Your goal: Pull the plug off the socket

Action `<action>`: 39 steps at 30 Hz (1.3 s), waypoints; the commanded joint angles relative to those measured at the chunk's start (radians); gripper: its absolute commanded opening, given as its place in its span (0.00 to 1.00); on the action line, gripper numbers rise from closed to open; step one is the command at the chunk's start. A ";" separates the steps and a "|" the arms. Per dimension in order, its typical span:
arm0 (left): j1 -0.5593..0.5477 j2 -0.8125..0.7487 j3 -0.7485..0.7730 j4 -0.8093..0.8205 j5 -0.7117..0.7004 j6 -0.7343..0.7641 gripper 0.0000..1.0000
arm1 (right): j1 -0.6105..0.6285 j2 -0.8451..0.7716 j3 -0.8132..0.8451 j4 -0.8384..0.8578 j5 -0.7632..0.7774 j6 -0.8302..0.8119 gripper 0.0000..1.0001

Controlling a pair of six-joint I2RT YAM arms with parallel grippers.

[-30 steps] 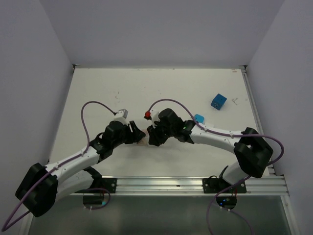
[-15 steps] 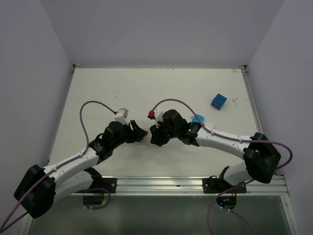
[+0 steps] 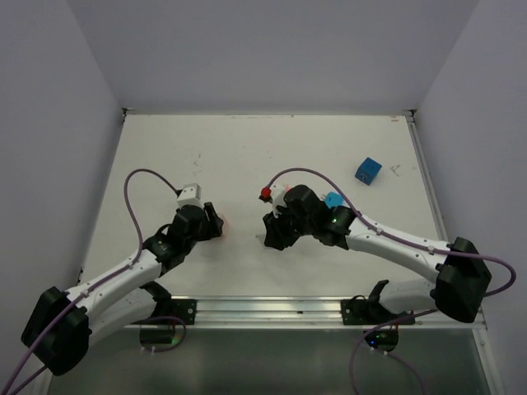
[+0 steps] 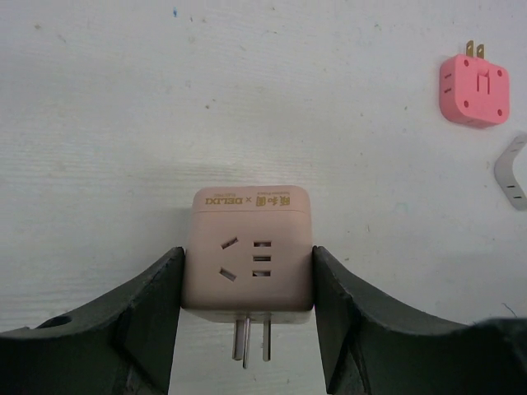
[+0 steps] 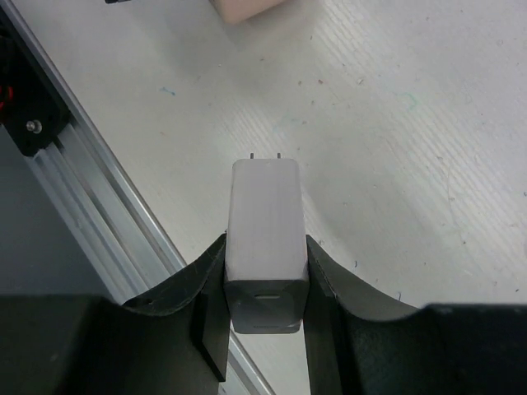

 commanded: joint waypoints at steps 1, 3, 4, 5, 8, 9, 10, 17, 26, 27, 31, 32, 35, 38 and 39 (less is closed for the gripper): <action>0.000 -0.069 0.099 -0.055 -0.087 0.047 0.00 | 0.001 -0.091 0.031 0.005 0.009 0.034 0.00; 0.000 -0.094 0.150 -0.072 -0.088 0.048 0.00 | -0.001 -0.108 0.021 0.033 0.021 0.062 0.00; 0.000 -0.103 0.165 -0.087 -0.084 0.048 0.00 | -0.005 -0.109 0.012 0.037 0.045 0.069 0.00; 0.000 -0.108 0.190 -0.092 -0.081 0.050 0.00 | -0.010 -0.105 0.008 0.048 0.056 0.080 0.00; 0.000 -0.131 0.218 -0.107 -0.070 0.048 0.00 | -0.047 -0.089 -0.024 0.088 0.084 0.135 0.00; 0.000 -0.140 0.219 -0.110 -0.065 0.047 0.00 | -0.062 -0.086 -0.040 0.109 0.079 0.175 0.00; 0.000 -0.146 0.219 -0.118 -0.056 0.044 0.00 | -0.100 -0.086 -0.058 0.140 0.067 0.200 0.00; 0.000 -0.212 0.183 -0.138 0.002 0.018 0.00 | -0.248 -0.022 -0.210 0.433 -0.013 0.370 0.00; 0.000 -0.238 0.141 -0.132 0.050 0.007 0.00 | -0.271 0.183 -0.193 0.562 0.022 0.511 0.00; 0.000 -0.238 0.141 -0.132 0.051 0.007 0.00 | -0.274 0.194 -0.198 0.575 0.032 0.530 0.00; 0.000 -0.244 0.130 -0.133 0.056 0.010 0.00 | -0.307 0.254 -0.212 0.638 0.018 0.562 0.06; 0.000 -0.243 0.129 -0.132 0.056 0.010 0.00 | -0.311 0.262 -0.212 0.645 0.015 0.567 0.15; 0.000 -0.241 0.121 -0.129 0.059 0.008 0.00 | -0.314 0.262 -0.212 0.605 0.038 0.551 0.35; 0.000 -0.238 0.118 -0.119 0.062 0.008 0.00 | -0.314 0.231 -0.206 0.515 0.084 0.521 0.52; 0.000 -0.235 0.118 -0.116 0.062 0.007 0.00 | -0.314 0.221 -0.204 0.491 0.101 0.511 0.56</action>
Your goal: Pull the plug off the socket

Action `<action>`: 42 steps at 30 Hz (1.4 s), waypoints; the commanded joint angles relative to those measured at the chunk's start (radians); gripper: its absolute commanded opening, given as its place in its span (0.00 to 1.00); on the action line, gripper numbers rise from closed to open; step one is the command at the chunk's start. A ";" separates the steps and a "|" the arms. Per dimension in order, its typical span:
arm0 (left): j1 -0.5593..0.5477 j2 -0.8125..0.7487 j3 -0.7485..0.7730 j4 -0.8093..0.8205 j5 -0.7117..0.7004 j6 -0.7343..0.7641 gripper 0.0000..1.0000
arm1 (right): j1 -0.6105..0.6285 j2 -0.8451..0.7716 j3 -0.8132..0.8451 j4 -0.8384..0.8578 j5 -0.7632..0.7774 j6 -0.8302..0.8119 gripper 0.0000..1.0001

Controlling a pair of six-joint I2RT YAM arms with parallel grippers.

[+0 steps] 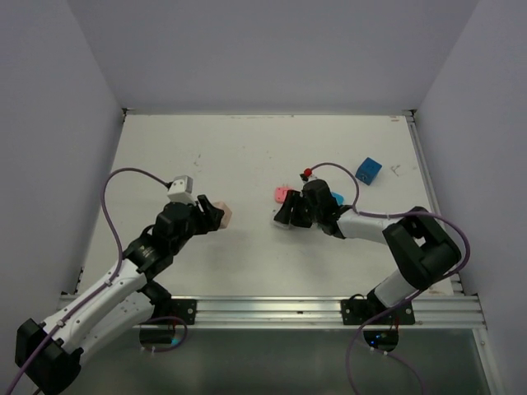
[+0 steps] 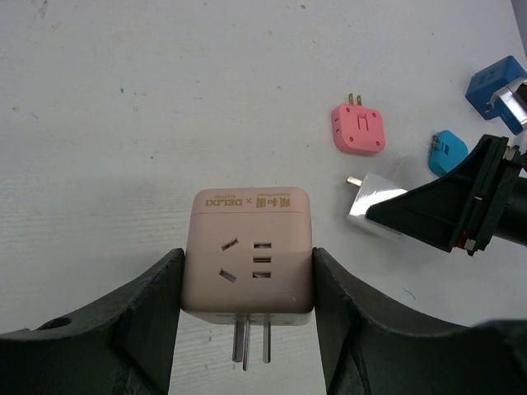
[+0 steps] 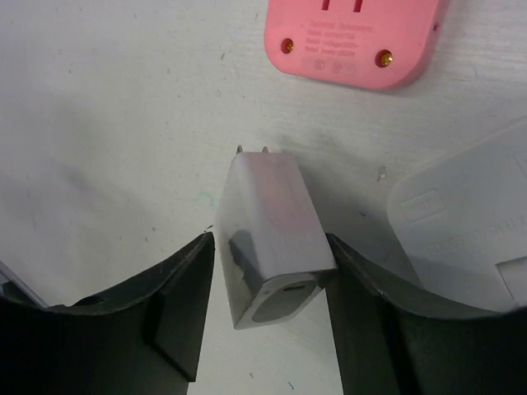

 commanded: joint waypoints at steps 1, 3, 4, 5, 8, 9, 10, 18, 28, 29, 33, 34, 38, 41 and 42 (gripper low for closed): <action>0.000 -0.002 -0.003 0.046 0.006 -0.013 0.00 | -0.001 -0.064 0.015 -0.066 0.074 -0.028 0.59; 0.000 0.004 -0.005 0.056 0.010 -0.018 0.00 | -0.001 -0.093 0.015 -0.118 0.099 -0.046 0.69; 0.000 0.013 -0.005 0.060 0.012 -0.019 0.00 | -0.001 -0.117 0.018 -0.150 0.103 -0.052 0.74; 0.002 0.016 -0.005 0.063 0.015 -0.024 0.00 | -0.001 -0.134 0.022 -0.171 0.109 -0.064 0.76; 0.002 0.036 0.000 0.079 0.023 -0.030 0.00 | -0.001 -0.200 0.050 -0.267 0.148 -0.097 0.82; 0.002 0.050 0.004 0.088 0.024 -0.032 0.00 | -0.001 -0.219 0.068 -0.293 0.155 -0.109 0.83; 0.002 0.058 0.013 0.092 0.024 -0.033 0.00 | -0.001 -0.240 0.080 -0.322 0.155 -0.121 0.84; 0.150 0.222 0.073 0.207 0.145 -0.021 0.00 | -0.001 -0.577 0.136 -0.616 0.197 -0.253 0.96; 0.392 0.548 0.076 0.571 0.389 -0.127 0.01 | -0.001 -1.025 0.157 -0.851 0.255 -0.295 0.99; 0.396 0.571 0.076 0.600 0.400 -0.136 0.01 | -0.001 -1.047 0.157 -0.863 0.255 -0.299 0.99; 0.416 0.712 0.108 0.703 0.438 -0.151 0.04 | 0.001 -1.138 0.159 -0.919 0.260 -0.319 0.99; 0.419 0.737 0.118 0.712 0.448 -0.154 0.06 | -0.001 -1.157 0.160 -0.941 0.261 -0.324 0.99; 0.444 0.817 0.126 0.734 0.487 -0.193 0.14 | -0.001 -1.196 0.171 -1.003 0.286 -0.342 0.99; 0.447 0.800 0.067 0.754 0.477 -0.225 0.24 | -0.001 -1.217 0.177 -1.031 0.309 -0.353 0.99; 0.447 0.791 0.035 0.751 0.468 -0.230 0.37 | -0.001 -1.224 0.179 -1.034 0.313 -0.356 0.99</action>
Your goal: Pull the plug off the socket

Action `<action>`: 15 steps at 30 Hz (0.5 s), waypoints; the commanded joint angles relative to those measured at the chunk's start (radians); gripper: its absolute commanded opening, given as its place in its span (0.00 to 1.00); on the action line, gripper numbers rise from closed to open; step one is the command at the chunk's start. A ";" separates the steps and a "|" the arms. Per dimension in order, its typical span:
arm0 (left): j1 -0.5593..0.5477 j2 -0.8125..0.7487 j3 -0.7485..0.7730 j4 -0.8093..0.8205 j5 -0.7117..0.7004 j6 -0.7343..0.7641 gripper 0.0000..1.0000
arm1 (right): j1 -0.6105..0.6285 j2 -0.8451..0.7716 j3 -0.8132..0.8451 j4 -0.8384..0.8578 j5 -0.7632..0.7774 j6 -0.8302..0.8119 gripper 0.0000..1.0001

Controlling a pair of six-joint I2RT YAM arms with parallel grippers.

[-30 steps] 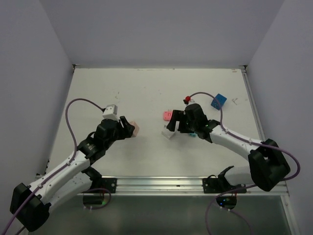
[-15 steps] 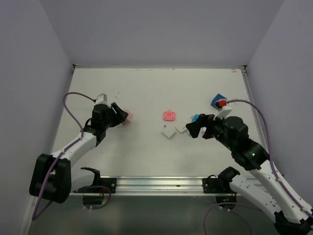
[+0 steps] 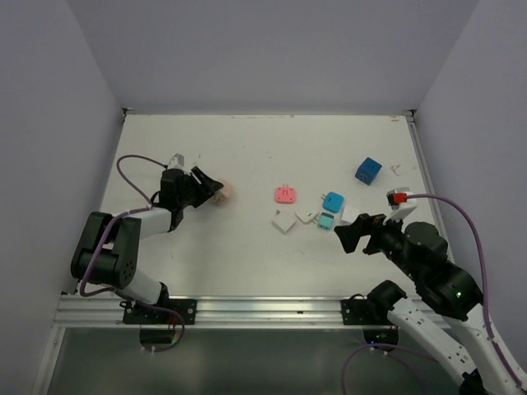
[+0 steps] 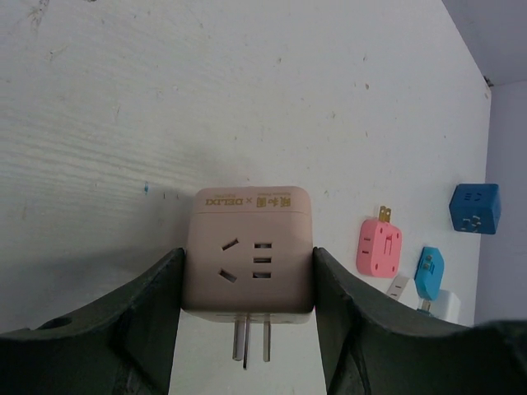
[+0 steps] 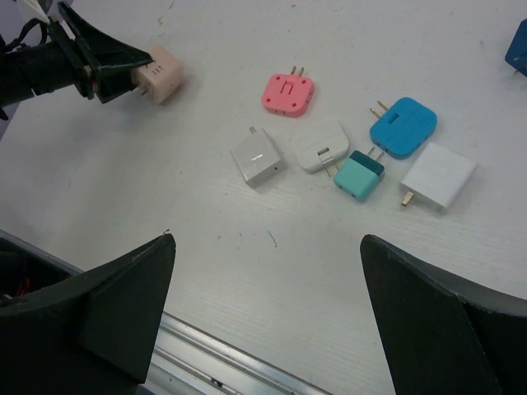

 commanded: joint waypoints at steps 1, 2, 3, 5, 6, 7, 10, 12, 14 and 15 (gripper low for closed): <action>0.010 -0.037 -0.060 0.096 0.002 -0.050 0.48 | -0.001 -0.021 0.041 -0.059 0.045 -0.040 0.99; 0.010 -0.060 -0.072 0.079 -0.016 -0.050 0.58 | 0.001 -0.023 0.043 -0.061 0.050 -0.044 0.99; 0.011 -0.075 -0.095 0.071 -0.025 -0.048 0.72 | -0.001 -0.023 0.047 -0.064 0.053 -0.047 0.99; 0.011 -0.105 -0.111 0.039 -0.047 -0.040 0.82 | -0.001 -0.020 0.054 -0.073 0.059 -0.047 0.99; 0.013 -0.135 -0.120 0.027 -0.053 -0.036 0.89 | -0.001 -0.018 0.058 -0.073 0.059 -0.048 0.99; 0.013 -0.152 -0.123 0.011 -0.059 -0.028 0.93 | -0.001 -0.017 0.063 -0.076 0.061 -0.048 0.99; 0.013 -0.230 -0.115 -0.077 -0.084 0.001 1.00 | -0.002 -0.015 0.086 -0.092 0.076 -0.044 0.99; 0.011 -0.305 -0.094 -0.180 -0.091 0.028 1.00 | -0.001 -0.015 0.109 -0.108 0.094 -0.044 0.99; 0.013 -0.394 -0.082 -0.290 -0.108 0.045 1.00 | -0.001 -0.014 0.126 -0.119 0.107 -0.039 0.99; 0.013 -0.425 -0.056 -0.337 -0.117 0.071 1.00 | -0.001 -0.014 0.144 -0.125 0.116 -0.039 0.99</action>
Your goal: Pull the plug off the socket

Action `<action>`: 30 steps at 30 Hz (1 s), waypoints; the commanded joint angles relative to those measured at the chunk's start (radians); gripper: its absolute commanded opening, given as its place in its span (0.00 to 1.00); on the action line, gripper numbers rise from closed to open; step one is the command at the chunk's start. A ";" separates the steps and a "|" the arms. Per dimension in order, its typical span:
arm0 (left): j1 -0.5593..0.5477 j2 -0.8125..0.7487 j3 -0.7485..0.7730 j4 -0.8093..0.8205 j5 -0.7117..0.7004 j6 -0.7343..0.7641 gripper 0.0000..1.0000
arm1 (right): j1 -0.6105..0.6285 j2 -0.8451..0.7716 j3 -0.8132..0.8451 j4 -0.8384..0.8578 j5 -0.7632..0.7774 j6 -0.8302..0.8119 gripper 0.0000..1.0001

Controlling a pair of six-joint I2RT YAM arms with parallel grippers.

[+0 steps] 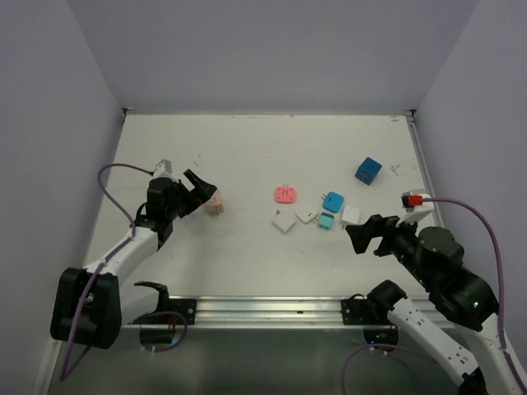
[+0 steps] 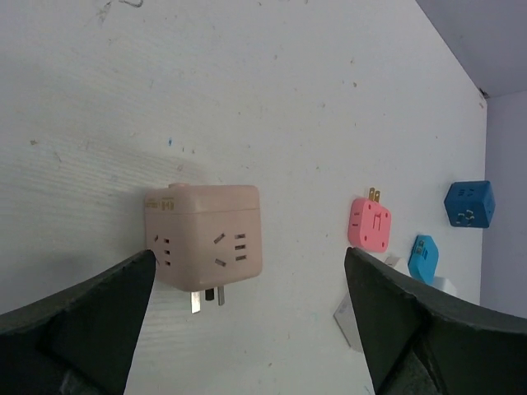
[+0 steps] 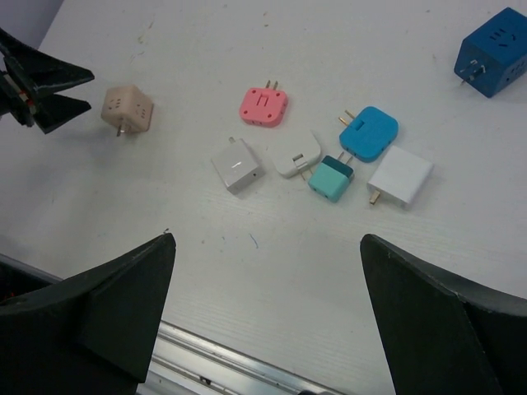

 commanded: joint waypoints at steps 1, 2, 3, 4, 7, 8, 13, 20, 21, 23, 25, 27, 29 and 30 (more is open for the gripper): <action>0.010 -0.128 0.080 -0.277 -0.059 0.088 1.00 | -0.001 0.009 0.076 -0.035 0.052 -0.012 0.99; 0.008 -0.186 0.127 -0.334 -0.089 0.107 1.00 | 0.001 0.009 0.102 -0.043 0.063 -0.011 0.99; 0.010 -0.217 0.156 -0.391 -0.105 0.149 1.00 | -0.001 0.010 0.114 -0.058 0.093 -0.012 0.99; 0.010 -0.246 0.187 -0.441 -0.122 0.175 1.00 | -0.002 0.015 0.128 -0.069 0.113 -0.021 0.99; 0.010 -0.346 0.340 -0.621 -0.180 0.278 0.99 | -0.001 0.015 0.180 -0.084 0.181 -0.031 0.99; 0.008 -0.380 0.432 -0.706 -0.209 0.304 1.00 | -0.001 0.016 0.209 -0.089 0.198 -0.037 0.99; 0.008 -0.426 0.707 -0.947 -0.298 0.468 1.00 | -0.001 0.029 0.300 -0.139 0.342 -0.090 0.99; 0.008 -0.512 0.966 -1.057 -0.390 0.580 1.00 | -0.001 -0.016 0.360 -0.127 0.500 -0.182 0.99; 0.008 -0.526 0.977 -1.060 -0.402 0.592 1.00 | -0.001 -0.025 0.363 -0.120 0.509 -0.184 0.99; 0.008 -0.567 1.005 -1.065 -0.456 0.600 1.00 | -0.001 -0.037 0.364 -0.103 0.505 -0.210 0.99; 0.008 -0.585 1.022 -1.083 -0.493 0.602 1.00 | 0.001 -0.054 0.358 -0.075 0.503 -0.228 0.99; 0.004 -0.599 1.028 -1.088 -0.537 0.599 1.00 | -0.001 -0.063 0.341 -0.041 0.489 -0.256 0.99; -0.001 -0.610 1.016 -1.085 -0.559 0.599 1.00 | -0.001 -0.070 0.332 -0.029 0.491 -0.261 0.99; 0.000 -0.610 1.011 -1.083 -0.559 0.597 1.00 | 0.001 -0.071 0.332 -0.018 0.488 -0.267 0.99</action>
